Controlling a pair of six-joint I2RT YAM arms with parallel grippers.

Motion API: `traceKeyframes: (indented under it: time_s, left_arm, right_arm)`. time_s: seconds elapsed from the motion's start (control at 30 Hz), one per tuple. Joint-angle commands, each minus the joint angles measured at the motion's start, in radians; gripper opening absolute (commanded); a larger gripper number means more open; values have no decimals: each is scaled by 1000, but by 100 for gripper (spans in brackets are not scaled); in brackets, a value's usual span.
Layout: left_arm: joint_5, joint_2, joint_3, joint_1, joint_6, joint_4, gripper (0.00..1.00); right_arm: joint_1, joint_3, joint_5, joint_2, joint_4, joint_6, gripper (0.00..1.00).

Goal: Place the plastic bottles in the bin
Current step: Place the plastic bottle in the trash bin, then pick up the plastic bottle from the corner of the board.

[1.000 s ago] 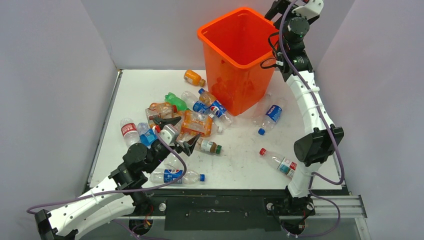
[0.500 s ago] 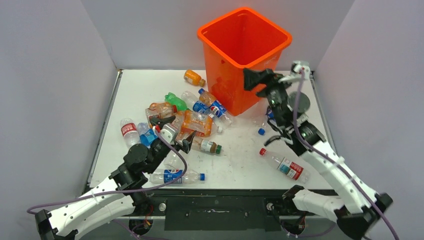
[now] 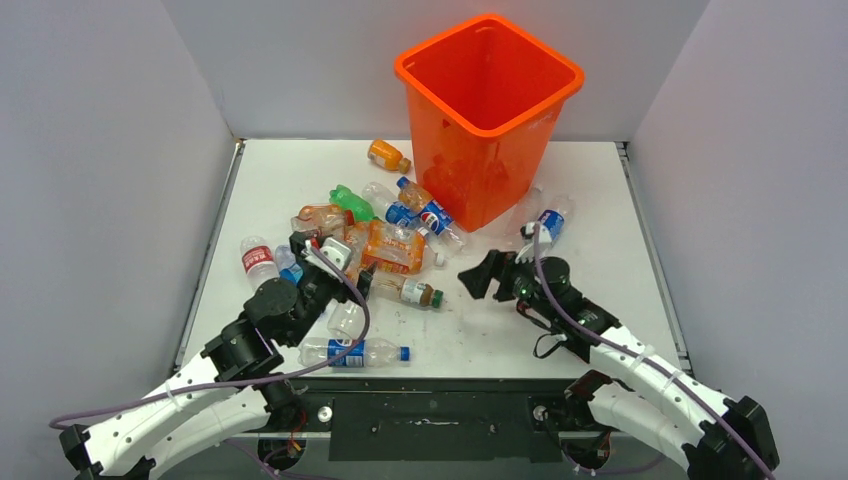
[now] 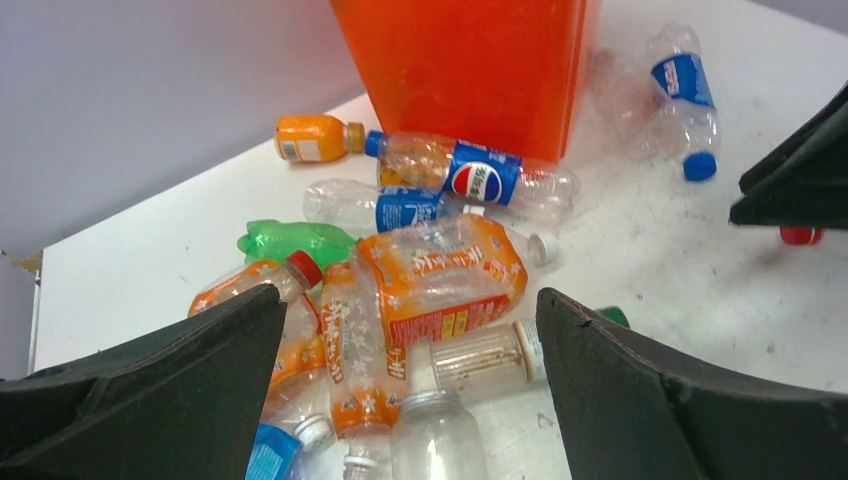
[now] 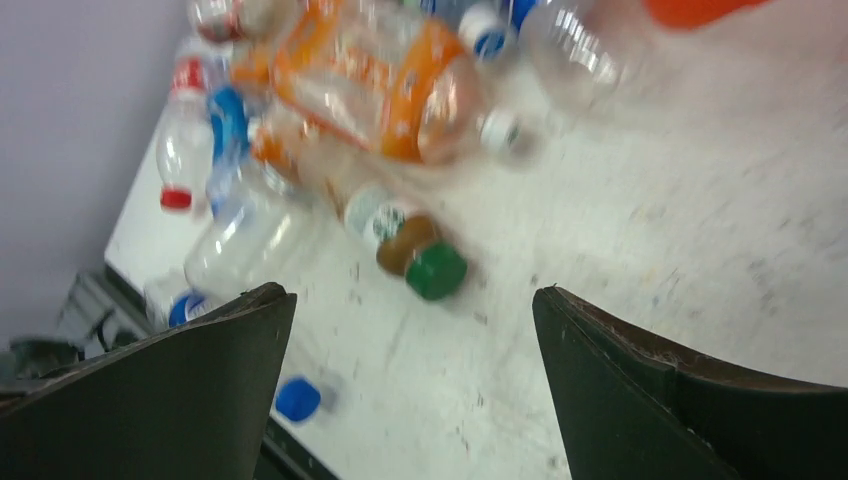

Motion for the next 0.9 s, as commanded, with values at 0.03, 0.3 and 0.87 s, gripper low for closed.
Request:
traceKeyframes:
  time_s: [0.03,0.3,0.87]
  left_arm:
    - [78,2,-14,-3,-13,-45,96]
    - [104,-11,-50,-3,0,1,96]
    - [116,-2,-76,-33,9,22,96]
  right_arm:
    - [143,-114,-136,18,106,-17,95]
    - [635,-117,97,178,186,-194,94]
    - [741,30,247,619,476,-470,91]
